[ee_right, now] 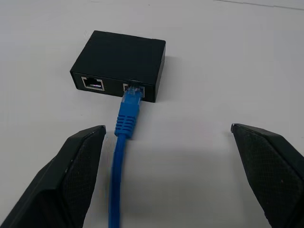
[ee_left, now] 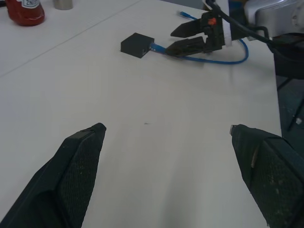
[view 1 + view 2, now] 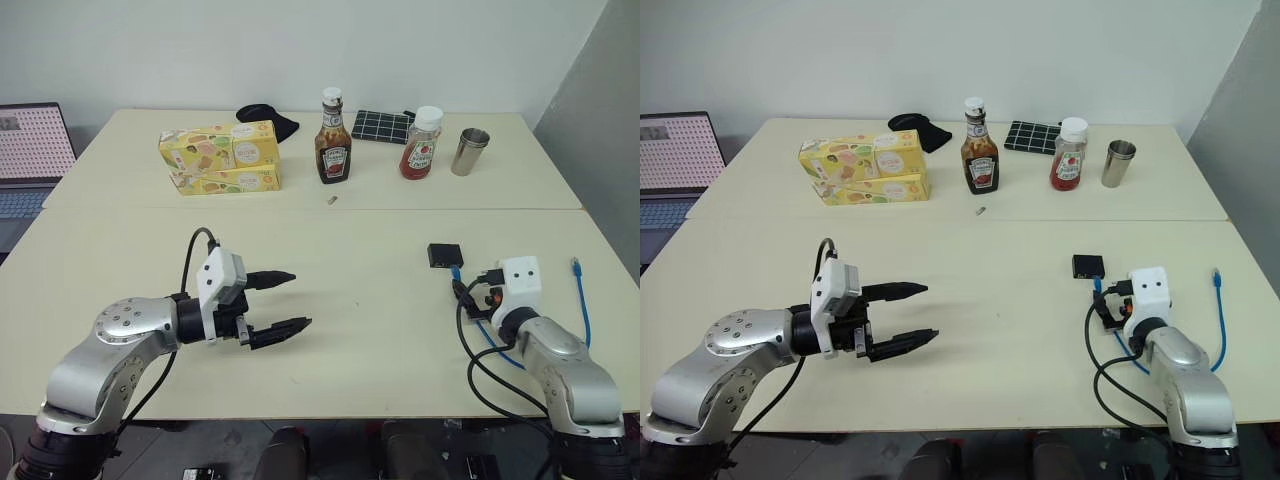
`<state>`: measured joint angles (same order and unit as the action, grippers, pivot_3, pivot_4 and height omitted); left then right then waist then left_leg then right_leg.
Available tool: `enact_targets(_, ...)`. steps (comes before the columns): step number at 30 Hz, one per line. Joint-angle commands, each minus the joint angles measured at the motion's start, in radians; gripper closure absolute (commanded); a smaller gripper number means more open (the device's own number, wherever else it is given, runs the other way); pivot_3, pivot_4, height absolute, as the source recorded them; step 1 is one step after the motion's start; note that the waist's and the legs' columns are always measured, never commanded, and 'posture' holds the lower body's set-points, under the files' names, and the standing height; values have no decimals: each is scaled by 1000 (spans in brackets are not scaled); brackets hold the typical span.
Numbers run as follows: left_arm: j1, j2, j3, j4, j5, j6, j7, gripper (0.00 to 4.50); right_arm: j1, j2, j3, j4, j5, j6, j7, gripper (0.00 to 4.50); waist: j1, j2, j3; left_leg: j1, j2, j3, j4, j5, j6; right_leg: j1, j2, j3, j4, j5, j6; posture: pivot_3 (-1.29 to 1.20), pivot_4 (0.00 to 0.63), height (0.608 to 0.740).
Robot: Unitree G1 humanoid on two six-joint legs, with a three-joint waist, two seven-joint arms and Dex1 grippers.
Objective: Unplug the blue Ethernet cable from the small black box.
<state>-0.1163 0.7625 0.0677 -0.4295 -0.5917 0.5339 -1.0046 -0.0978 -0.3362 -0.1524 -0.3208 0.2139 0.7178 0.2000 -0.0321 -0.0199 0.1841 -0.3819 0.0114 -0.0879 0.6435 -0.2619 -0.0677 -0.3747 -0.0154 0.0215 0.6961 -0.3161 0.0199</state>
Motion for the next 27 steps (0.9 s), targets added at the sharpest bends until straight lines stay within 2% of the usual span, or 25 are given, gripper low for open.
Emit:
enact_targets(1,-26,9,-9,2,15,-25,-14,0,-18,21,7,-11,-2,11,-20,196,0,0,0,0,0,0,0,0,0,0,0,0,0,0,0,0,150,740)
enact_targets(4,-33,4,-15,16,27,-34,-21,0,-21,33,20,-11,-9,26,-30,716,0,0,0,0,0,0,0,0,0,0,0,0,0,0,0,0,150,740)
enact_targets(13,-31,-5,-30,41,52,-66,-26,0,-41,33,20,27,-42,50,-64,3081,0,0,0,0,0,0,0,0,0,0,0,0,0,0,0,0,150,740)
enact_targets(18,-33,-17,-26,64,56,-66,-13,0,-61,-28,45,33,-61,18,-10,4256,2,0,0,0,0,0,0,0,0,0,-1,0,0,0,0,0,150,740)
enact_targets(22,-34,-34,-2,101,31,-34,4,0,-76,-159,155,15,-77,-101,169,4370,1,0,0,0,-1,0,0,0,0,0,-1,0,0,0,0,0,150,740)
enact_targets(27,-61,-87,55,162,-85,75,44,0,-147,-289,312,48,-133,-413,425,4373,-6,1,1,0,0,0,0,0,0,-1,1,0,0,0,0,0,150,740)
